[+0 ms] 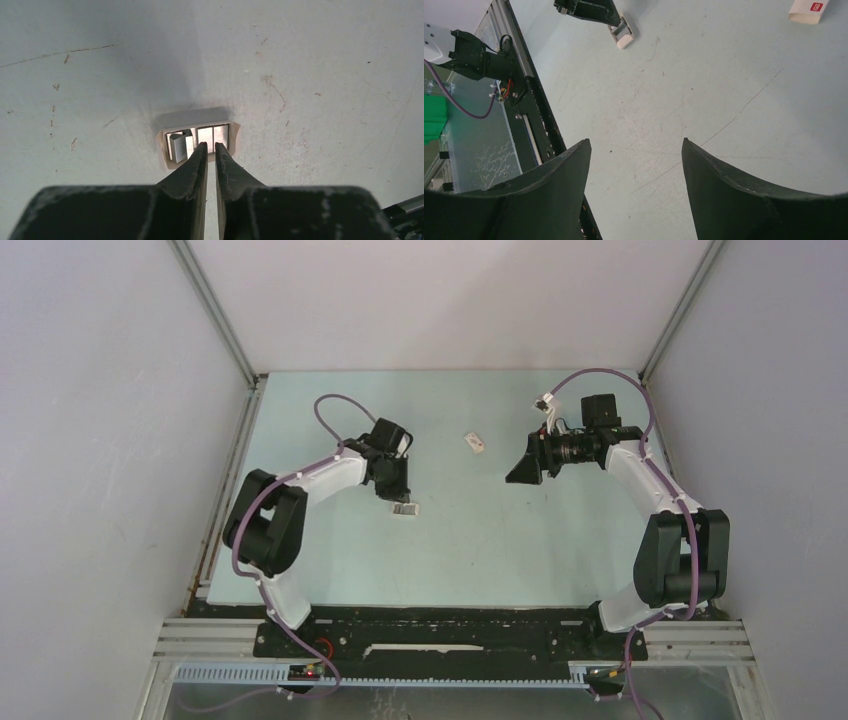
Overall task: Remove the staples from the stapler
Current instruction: Adjust the staple in the staple box.
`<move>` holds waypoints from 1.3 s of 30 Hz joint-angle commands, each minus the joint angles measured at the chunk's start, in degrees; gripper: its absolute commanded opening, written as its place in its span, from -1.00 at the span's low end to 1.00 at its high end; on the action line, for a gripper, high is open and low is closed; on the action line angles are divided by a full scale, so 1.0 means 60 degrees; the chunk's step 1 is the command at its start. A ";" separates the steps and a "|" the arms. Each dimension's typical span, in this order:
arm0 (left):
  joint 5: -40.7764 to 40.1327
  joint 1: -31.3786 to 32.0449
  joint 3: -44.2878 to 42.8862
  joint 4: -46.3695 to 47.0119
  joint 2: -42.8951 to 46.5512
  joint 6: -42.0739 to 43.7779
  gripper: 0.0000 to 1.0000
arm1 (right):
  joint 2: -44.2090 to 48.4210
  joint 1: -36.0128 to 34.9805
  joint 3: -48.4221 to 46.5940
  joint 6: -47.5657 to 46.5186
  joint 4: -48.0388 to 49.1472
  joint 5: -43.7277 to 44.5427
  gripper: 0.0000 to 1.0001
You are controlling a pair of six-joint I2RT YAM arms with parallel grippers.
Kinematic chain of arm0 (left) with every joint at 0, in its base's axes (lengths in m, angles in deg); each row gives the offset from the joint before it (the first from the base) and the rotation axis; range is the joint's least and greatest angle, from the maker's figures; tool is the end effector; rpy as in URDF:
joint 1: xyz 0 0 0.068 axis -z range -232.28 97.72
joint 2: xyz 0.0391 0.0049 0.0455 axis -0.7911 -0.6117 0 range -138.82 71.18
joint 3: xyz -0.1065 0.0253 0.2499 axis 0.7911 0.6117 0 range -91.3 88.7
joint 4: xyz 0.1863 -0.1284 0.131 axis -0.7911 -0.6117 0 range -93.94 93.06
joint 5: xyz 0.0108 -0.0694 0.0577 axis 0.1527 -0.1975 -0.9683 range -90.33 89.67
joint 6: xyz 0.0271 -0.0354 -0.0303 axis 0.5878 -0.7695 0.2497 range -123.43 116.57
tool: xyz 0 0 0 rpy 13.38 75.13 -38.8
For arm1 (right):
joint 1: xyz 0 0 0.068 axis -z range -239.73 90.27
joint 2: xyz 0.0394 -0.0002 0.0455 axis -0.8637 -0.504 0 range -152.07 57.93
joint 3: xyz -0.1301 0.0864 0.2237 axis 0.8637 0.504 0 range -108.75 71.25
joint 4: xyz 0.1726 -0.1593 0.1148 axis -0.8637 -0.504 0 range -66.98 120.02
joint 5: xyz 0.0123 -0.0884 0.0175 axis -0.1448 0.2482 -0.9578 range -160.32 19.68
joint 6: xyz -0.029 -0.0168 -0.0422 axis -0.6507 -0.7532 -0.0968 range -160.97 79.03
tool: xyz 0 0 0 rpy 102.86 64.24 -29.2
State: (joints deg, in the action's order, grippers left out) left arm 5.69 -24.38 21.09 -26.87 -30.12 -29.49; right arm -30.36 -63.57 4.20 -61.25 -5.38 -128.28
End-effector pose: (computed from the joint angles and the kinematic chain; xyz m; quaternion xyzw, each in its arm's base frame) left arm 0.3143 -0.1706 0.1885 0.0277 0.9720 -0.1489 0.1799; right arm 0.3106 0.0511 0.2670 -0.3111 0.7904 0.4235 0.3149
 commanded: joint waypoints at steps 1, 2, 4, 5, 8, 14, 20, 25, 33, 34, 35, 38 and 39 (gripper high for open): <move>0.0148 0.0052 -0.0354 0.0272 -0.0213 -0.0151 -0.69 | 0.0078 -0.0005 0.0001 -0.0056 0.0044 -0.0080 0.53; 0.0129 0.0052 -0.0348 0.0272 -0.0241 -0.0140 -0.69 | 0.0063 -0.0005 0.0012 -0.0057 0.0042 -0.0080 0.52; 0.0092 0.0052 -0.0330 0.0272 -0.0301 -0.0147 -0.69 | 0.0057 -0.0005 0.0003 -0.0054 0.0042 -0.0073 0.52; 0.0071 0.0052 -0.0317 0.0272 -0.0311 -0.0145 -0.69 | 0.0062 -0.0005 0.0011 -0.0063 0.0048 -0.0070 0.53; 0.0051 0.0053 -0.0305 0.0272 -0.0356 -0.0141 -0.68 | 0.0063 0.0009 0.0007 -0.0052 0.0040 -0.0076 0.53; 0.0030 0.0052 -0.0239 0.0250 -0.0442 -0.0141 -0.67 | 0.0050 0.0018 0.0006 -0.0063 0.0045 -0.0077 0.53; 0.0033 0.0052 -0.0172 0.0257 -0.0437 -0.0142 -0.65 | 0.0061 0.0024 -0.0001 -0.0056 0.0042 -0.0086 0.53; -0.0047 0.0052 -0.0117 0.0203 -0.0421 -0.0147 -0.65 | 0.0081 0.0039 0.0003 -0.0061 0.0048 -0.0095 0.53; -0.0374 0.0023 -0.0040 0.0057 -0.0323 -0.0140 -0.62 | 0.0074 0.0039 0.0010 -0.0063 0.0037 -0.0123 0.53; -0.0420 0.0012 -0.0040 0.0033 -0.0327 -0.0157 -0.63 | 0.0080 0.0039 0.0012 -0.0054 0.0038 -0.0113 0.53; -0.0452 0.0009 -0.0040 0.0001 -0.0311 -0.0153 -0.62 | 0.0074 0.0039 0.0001 -0.0050 0.0034 -0.0121 0.52; -0.0525 -0.0006 -0.0040 -0.0021 -0.0277 -0.0164 -0.62 | 0.0081 0.0039 -0.0002 -0.0056 0.0044 -0.0112 0.53; -0.0554 -0.0019 -0.0040 -0.0028 -0.0270 -0.0154 -0.62 | 0.0081 0.0052 0.0000 -0.0050 0.0050 -0.0123 0.53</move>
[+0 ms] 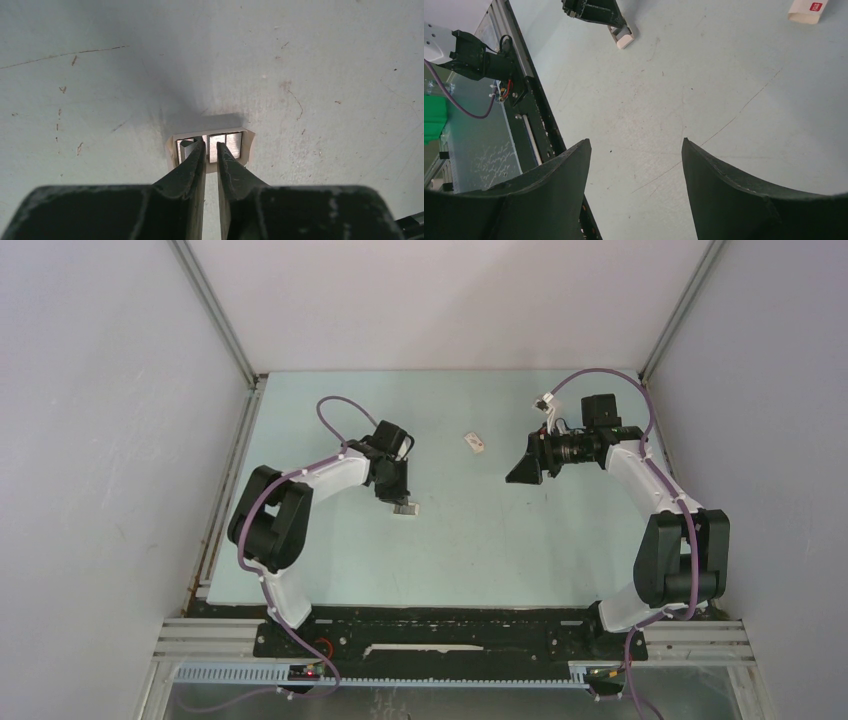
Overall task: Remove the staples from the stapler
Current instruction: Adjust the staple in the staple box.
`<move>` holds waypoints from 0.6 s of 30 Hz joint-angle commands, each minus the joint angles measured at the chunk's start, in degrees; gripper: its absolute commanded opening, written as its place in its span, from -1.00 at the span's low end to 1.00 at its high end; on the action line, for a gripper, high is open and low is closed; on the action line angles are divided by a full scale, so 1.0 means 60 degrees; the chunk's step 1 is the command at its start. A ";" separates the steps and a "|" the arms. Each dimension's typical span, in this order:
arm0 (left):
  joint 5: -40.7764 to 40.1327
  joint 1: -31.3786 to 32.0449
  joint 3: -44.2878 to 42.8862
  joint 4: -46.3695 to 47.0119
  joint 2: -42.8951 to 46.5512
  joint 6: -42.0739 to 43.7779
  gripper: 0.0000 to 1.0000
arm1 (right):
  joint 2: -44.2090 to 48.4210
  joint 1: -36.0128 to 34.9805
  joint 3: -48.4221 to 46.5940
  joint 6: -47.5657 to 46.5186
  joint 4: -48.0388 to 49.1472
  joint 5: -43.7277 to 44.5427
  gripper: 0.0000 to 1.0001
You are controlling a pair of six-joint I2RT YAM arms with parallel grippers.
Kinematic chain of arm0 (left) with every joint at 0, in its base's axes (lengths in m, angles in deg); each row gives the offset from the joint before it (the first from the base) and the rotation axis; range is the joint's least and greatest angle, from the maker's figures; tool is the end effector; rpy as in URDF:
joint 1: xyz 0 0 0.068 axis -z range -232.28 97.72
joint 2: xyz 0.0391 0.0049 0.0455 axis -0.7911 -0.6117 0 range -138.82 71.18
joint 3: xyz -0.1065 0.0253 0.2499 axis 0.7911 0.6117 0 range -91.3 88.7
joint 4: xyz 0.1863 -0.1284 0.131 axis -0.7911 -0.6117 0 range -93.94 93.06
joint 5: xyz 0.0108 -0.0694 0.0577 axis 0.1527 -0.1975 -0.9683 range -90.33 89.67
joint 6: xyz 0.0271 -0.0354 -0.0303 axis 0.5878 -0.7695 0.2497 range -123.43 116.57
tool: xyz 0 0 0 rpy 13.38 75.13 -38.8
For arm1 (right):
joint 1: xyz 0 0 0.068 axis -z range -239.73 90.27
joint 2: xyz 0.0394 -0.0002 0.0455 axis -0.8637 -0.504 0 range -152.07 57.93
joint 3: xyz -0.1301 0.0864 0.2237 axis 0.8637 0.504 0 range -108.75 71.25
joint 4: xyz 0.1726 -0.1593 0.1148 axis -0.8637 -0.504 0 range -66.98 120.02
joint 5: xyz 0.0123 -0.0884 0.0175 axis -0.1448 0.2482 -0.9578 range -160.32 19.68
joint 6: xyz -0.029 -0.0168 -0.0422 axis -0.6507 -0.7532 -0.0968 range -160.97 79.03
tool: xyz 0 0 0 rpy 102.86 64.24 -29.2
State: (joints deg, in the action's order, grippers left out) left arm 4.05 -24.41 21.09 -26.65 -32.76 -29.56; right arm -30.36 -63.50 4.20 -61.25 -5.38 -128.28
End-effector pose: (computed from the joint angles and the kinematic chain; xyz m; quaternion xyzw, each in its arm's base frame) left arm 0.3179 -0.1712 0.1730 0.0228 0.9773 -0.1275 0.1678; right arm 0.3107 0.0507 0.2670 -0.3106 0.7906 0.4233 0.3151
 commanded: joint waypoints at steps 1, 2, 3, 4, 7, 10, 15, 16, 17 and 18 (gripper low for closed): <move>-0.0288 -0.0028 -0.0040 -0.0086 0.0170 -0.0148 -0.62 | 0.0081 0.0042 0.0011 -0.0060 0.0041 -0.0117 0.52; -0.0291 -0.0043 -0.0036 -0.0094 0.0172 -0.0148 -0.61 | 0.0081 0.0042 0.0012 -0.0063 0.0042 -0.0123 0.52; -0.0284 -0.0046 -0.0039 -0.0088 0.0170 -0.0135 -0.61 | 0.0081 0.0046 0.0003 -0.0056 0.0040 -0.0106 0.52; -0.0246 -0.0047 -0.0039 -0.0076 0.0190 -0.0119 -0.61 | 0.0081 0.0041 0.0004 -0.0063 0.0038 -0.0105 0.52; 0.0008 -0.0047 -0.0040 0.0060 0.0326 -0.0089 -0.63 | 0.0081 0.0042 0.0003 -0.0061 0.0044 -0.0119 0.53; 0.0175 -0.0047 -0.0077 0.0104 0.0412 -0.0078 -0.66 | 0.0066 0.0042 0.0001 -0.0063 0.0037 -0.0117 0.52; 0.0424 -0.0038 -0.0100 0.0133 0.0341 -0.0068 -0.69 | 0.0079 0.0042 0.0011 -0.0064 0.0033 -0.0097 0.53; 0.0437 -0.0038 -0.0086 0.0139 0.0329 -0.0063 -0.69 | 0.0081 0.0041 0.0003 -0.0064 0.0039 -0.0106 0.52; 0.0448 -0.0033 -0.0064 0.0159 0.0311 -0.0066 -0.69 | 0.0078 0.0042 0.0009 -0.0053 0.0040 -0.0102 0.53; 0.0466 -0.0045 -0.0043 0.0166 0.0292 -0.0067 -0.69 | 0.0081 0.0042 -0.0001 -0.0060 0.0044 -0.0105 0.53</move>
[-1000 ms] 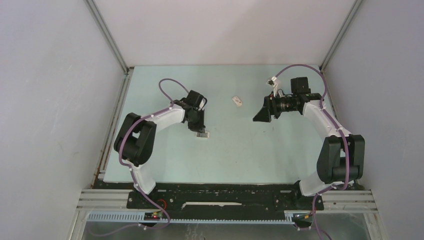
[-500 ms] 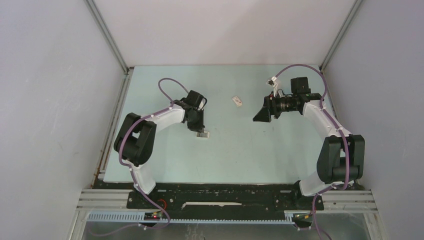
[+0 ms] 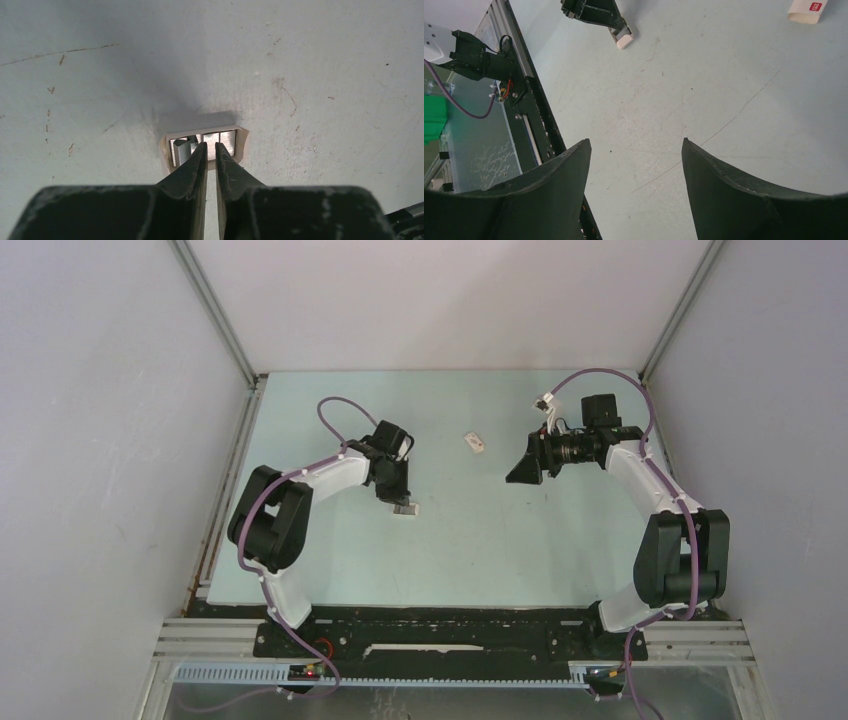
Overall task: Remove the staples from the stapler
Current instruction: Adjust the staple in the staple box.
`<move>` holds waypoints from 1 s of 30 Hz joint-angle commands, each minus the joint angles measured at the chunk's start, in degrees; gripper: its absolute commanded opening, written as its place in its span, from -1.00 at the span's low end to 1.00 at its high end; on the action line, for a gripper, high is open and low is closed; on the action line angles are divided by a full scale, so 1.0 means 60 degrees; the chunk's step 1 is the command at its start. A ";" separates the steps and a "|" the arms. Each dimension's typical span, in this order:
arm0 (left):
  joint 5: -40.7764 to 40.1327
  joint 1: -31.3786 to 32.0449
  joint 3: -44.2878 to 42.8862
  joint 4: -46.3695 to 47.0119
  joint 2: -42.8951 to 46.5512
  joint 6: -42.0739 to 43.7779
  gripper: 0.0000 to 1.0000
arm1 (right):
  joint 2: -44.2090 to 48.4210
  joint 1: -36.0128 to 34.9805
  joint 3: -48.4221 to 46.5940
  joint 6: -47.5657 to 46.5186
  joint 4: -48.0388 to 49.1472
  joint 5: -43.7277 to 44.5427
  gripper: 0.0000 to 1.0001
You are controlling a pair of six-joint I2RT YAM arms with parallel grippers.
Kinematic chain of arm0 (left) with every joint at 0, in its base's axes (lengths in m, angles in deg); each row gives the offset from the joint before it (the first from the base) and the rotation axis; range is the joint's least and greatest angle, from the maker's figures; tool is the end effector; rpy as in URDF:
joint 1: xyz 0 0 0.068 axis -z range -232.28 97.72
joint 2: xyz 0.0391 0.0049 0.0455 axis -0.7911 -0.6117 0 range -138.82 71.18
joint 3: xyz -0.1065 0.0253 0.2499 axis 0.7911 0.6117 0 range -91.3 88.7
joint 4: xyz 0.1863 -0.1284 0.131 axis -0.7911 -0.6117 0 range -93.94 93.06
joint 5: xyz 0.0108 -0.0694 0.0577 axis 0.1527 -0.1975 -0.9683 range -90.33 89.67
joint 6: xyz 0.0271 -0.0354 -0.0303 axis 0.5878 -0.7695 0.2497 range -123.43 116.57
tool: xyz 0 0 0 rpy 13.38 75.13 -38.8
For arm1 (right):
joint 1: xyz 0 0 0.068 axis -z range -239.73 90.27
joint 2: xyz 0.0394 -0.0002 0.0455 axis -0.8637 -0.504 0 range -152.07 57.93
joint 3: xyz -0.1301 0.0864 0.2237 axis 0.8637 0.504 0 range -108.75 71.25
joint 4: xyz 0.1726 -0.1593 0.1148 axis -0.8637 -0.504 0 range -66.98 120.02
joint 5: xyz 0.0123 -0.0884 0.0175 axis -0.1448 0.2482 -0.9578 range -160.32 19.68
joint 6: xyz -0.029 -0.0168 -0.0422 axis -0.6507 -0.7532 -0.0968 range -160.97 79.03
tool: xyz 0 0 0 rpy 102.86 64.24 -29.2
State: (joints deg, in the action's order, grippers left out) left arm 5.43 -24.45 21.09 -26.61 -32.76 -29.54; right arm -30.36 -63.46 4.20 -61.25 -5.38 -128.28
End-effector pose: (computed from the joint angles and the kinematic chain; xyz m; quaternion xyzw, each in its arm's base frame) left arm 0.3177 -0.1717 0.1731 0.0252 0.9766 -0.1380 0.1628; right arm 0.3107 0.0505 0.2670 -0.3103 0.7907 0.4232 0.3153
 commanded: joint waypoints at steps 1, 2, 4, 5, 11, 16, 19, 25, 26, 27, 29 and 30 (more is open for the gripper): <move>0.0235 -0.0034 -0.0033 0.0168 0.0269 -0.0059 -0.69 | 0.0072 0.0035 0.0000 -0.0054 0.0041 -0.0109 0.53; 0.0241 -0.0031 -0.0015 0.0170 0.0254 -0.0065 -0.69 | 0.0077 0.0035 0.0007 -0.0062 0.0044 -0.0109 0.53; 0.0242 -0.0034 0.0001 0.0170 0.0197 -0.0072 -0.69 | 0.0068 0.0035 0.0010 -0.0049 0.0042 -0.0117 0.53; 0.0241 -0.0039 0.0015 0.0170 0.0179 -0.0061 -0.69 | 0.0063 0.0042 0.0010 -0.0042 0.0055 -0.0112 0.53; 0.0178 -0.0032 0.0034 0.0098 -0.0024 -0.0070 -0.67 | 0.0081 0.0035 0.0004 -0.0033 0.0051 -0.0122 0.52; 0.0099 -0.0040 0.0033 0.0042 -0.0088 -0.0070 -0.65 | 0.0067 0.0050 0.0000 -0.0025 0.0057 -0.0116 0.52; 0.0088 -0.0040 0.0019 0.0009 -0.0147 -0.0051 -0.63 | 0.0075 0.0049 0.0004 -0.0015 0.0057 -0.0119 0.53; 0.0102 -0.0040 -0.0011 -0.0033 -0.0211 -0.0052 -0.58 | 0.0066 0.0050 0.0005 -0.0017 0.0062 -0.0112 0.53; 0.0085 -0.0040 -0.0010 -0.0046 -0.0203 -0.0048 -0.58 | 0.0063 0.0050 0.0004 -0.0016 0.0050 -0.0117 0.52; 0.0061 -0.0040 -0.0021 -0.0060 -0.0193 -0.0051 -0.58 | 0.0066 0.0050 -0.0002 -0.0017 0.0058 -0.0112 0.52; -0.0001 -0.0040 -0.0039 -0.0090 -0.0153 -0.0052 -0.57 | 0.0067 0.0051 0.0011 -0.0018 0.0052 -0.0116 0.52; -0.0042 -0.0040 -0.0058 -0.0104 -0.0119 -0.0044 -0.58 | 0.0063 0.0052 0.0003 -0.0012 0.0064 -0.0112 0.53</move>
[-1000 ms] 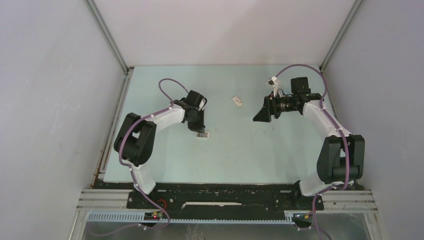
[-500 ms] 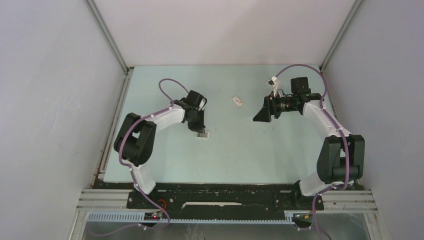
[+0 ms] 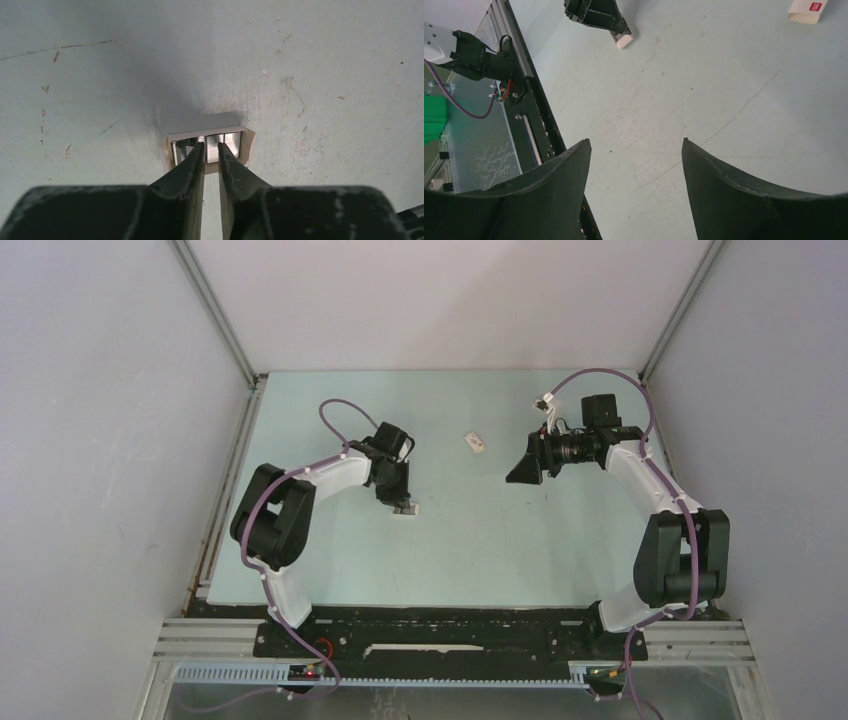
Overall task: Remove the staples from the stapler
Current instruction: Adjust the staple in the staple box.
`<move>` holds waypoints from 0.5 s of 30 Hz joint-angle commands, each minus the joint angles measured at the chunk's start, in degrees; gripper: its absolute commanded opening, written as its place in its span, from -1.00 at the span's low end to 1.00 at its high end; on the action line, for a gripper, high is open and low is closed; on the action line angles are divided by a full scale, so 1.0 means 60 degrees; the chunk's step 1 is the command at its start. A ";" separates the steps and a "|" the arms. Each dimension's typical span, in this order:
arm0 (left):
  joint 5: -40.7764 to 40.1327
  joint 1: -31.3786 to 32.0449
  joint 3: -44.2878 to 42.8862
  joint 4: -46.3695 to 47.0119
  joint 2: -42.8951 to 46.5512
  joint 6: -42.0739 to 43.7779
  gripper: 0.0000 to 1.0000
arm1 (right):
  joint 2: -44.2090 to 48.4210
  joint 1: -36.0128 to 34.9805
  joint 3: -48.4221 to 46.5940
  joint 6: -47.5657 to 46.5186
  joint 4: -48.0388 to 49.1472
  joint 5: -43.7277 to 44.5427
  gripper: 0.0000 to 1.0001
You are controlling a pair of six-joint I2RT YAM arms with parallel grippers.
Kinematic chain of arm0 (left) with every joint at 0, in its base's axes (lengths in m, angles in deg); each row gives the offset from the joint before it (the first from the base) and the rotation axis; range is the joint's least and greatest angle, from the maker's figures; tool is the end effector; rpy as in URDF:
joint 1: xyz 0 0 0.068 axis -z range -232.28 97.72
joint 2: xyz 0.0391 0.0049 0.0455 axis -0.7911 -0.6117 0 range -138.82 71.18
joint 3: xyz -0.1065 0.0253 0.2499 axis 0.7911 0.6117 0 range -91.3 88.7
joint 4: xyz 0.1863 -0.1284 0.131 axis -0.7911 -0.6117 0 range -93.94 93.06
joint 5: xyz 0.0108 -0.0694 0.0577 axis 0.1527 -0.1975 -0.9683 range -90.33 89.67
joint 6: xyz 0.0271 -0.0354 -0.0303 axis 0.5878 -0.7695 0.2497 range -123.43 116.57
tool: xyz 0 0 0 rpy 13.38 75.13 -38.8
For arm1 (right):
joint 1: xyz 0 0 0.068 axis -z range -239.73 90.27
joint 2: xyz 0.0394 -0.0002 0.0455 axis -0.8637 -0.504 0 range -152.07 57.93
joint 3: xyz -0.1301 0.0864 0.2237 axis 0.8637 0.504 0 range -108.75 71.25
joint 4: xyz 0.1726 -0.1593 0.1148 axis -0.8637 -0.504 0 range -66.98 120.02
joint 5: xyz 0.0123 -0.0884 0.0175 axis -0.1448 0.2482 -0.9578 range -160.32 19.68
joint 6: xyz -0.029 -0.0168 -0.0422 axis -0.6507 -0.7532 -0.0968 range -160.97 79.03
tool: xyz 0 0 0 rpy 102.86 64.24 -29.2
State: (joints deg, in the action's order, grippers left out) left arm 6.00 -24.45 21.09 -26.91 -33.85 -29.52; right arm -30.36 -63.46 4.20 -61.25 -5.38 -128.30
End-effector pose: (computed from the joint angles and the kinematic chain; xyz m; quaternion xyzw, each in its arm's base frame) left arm 0.3180 -0.1723 0.1664 0.0258 0.9788 -0.1370 0.1499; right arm 0.3107 0.0505 0.2670 -0.3103 0.7906 0.4233 0.3153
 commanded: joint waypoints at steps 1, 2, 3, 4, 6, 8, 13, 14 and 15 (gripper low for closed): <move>-0.0165 -0.0040 -0.0055 -0.0059 0.0104 -0.0051 -0.58 | 0.0059 0.0050 0.0009 -0.0011 0.0063 -0.0112 0.52; -0.0206 -0.0040 -0.0067 -0.0078 0.0149 -0.0055 -0.58 | 0.0058 0.0050 0.0003 -0.0017 0.0065 -0.0114 0.53; -0.0269 -0.0040 -0.0081 -0.0108 0.0184 -0.0050 -0.57 | 0.0042 0.0050 0.0002 -0.0019 0.0056 -0.0109 0.53; -0.0336 -0.0040 -0.0096 -0.0146 0.0232 -0.0049 -0.57 | 0.0051 0.0053 0.0007 -0.0020 0.0066 -0.0112 0.52; -0.0432 -0.0040 -0.0112 -0.0172 0.0322 -0.0049 -0.57 | 0.0058 0.0056 0.0003 -0.0019 0.0057 -0.0116 0.53; -0.0517 -0.0040 -0.0127 -0.0200 0.0389 -0.0057 -0.56 | 0.0047 0.0057 0.0012 -0.0029 0.0055 -0.0117 0.53; -0.0660 -0.0040 -0.0127 -0.0233 0.0573 -0.0063 -0.54 | 0.0037 0.0050 0.0012 -0.0030 0.0054 -0.0112 0.52; -0.0668 -0.0040 -0.0135 -0.0233 0.0616 -0.0080 -0.54 | 0.0037 0.0050 0.0003 -0.0047 0.0055 -0.0114 0.53; -0.0629 -0.0040 -0.0141 -0.0233 0.0675 -0.0077 -0.54 | 0.0050 0.0050 0.0011 -0.0049 0.0044 -0.0110 0.52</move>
State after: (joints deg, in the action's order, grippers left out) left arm 3.35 -24.47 21.09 -27.98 -33.66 -29.52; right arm -30.36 -63.46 4.20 -61.25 -5.38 -128.28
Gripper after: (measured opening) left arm 0.228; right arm 0.761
